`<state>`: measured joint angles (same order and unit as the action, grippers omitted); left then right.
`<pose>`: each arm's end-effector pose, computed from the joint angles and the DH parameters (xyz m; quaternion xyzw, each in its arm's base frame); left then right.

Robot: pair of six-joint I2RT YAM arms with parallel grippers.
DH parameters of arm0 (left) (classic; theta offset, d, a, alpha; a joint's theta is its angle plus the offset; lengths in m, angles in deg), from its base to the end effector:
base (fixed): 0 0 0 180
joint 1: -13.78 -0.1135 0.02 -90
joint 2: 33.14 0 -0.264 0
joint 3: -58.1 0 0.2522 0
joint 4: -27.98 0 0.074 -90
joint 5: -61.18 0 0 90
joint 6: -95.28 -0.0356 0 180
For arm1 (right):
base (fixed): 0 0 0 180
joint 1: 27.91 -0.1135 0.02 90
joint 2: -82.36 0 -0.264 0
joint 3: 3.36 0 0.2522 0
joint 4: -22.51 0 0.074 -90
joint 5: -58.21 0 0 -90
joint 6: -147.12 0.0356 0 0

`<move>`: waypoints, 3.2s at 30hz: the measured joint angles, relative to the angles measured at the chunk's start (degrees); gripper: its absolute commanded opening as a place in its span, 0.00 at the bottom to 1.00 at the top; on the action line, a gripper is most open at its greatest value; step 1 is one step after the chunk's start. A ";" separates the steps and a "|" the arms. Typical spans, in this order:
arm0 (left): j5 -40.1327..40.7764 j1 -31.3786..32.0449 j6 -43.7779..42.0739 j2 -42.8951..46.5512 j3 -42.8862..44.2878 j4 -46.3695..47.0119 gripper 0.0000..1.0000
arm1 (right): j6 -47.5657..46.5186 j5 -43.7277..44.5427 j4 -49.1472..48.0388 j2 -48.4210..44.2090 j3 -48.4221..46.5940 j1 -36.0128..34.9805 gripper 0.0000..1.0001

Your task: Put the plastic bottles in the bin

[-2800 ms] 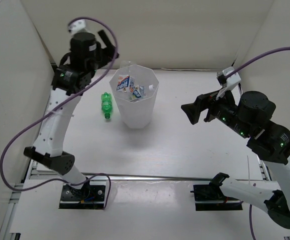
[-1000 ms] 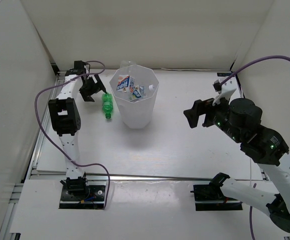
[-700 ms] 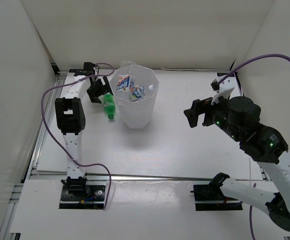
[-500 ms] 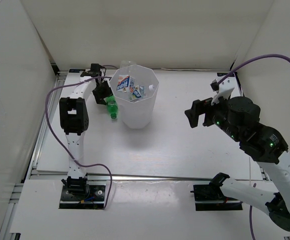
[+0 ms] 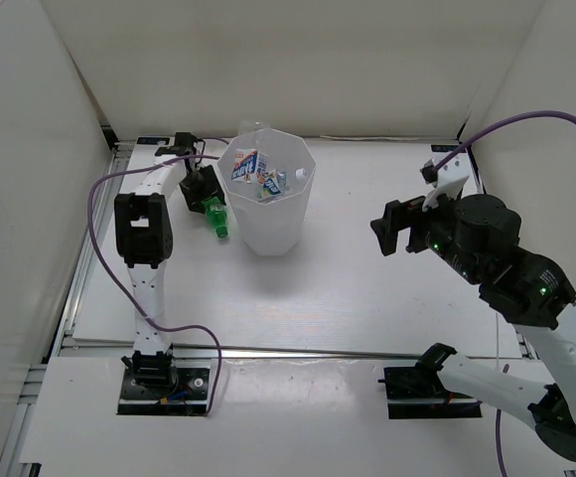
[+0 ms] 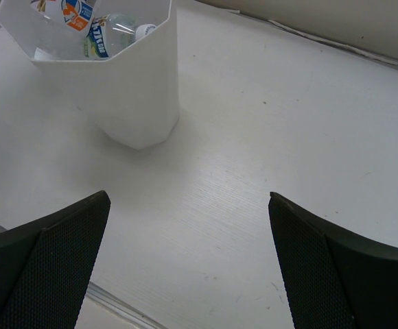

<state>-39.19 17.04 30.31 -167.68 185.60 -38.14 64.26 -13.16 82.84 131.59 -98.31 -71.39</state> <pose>0.4859 -0.0341 0.1664 -0.1730 0.9699 -0.1223 0.1196 0.1007 0.0798 0.4668 -0.1495 0.7728 0.1422 0.6002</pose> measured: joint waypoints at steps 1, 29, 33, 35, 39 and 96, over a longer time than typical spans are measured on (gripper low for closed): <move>0.33 -0.11 0.13 0.00 0.00 -0.04 0.46 | -0.09 0.04 0.00 0.00 0.00 0.00 1.00; 1.70 -4.68 21.55 28.85 21.86 15.06 0.39 | -4.70 -7.56 -1.07 6.43 -0.94 0.00 1.00; -3.74 -2.99 21.44 28.24 24.74 18.12 0.39 | -5.57 -8.15 -1.29 6.56 -1.20 0.00 1.00; -5.73 -0.79 19.96 27.78 24.44 18.56 0.39 | -6.12 -8.33 -1.31 6.64 -1.20 0.00 1.00; -9.33 4.02 16.20 26.03 23.47 18.38 0.39 | -6.49 -8.81 -1.33 6.71 -1.20 0.00 1.00; 8.35 25.66 -14.75 13.49 22.10 20.63 0.88 | -9.09 -7.26 2.80 7.34 -1.20 0.00 1.00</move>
<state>-30.84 42.70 15.56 -154.20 207.69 -17.51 55.17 -20.41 85.64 138.93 -99.51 -71.39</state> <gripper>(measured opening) 0.876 0.998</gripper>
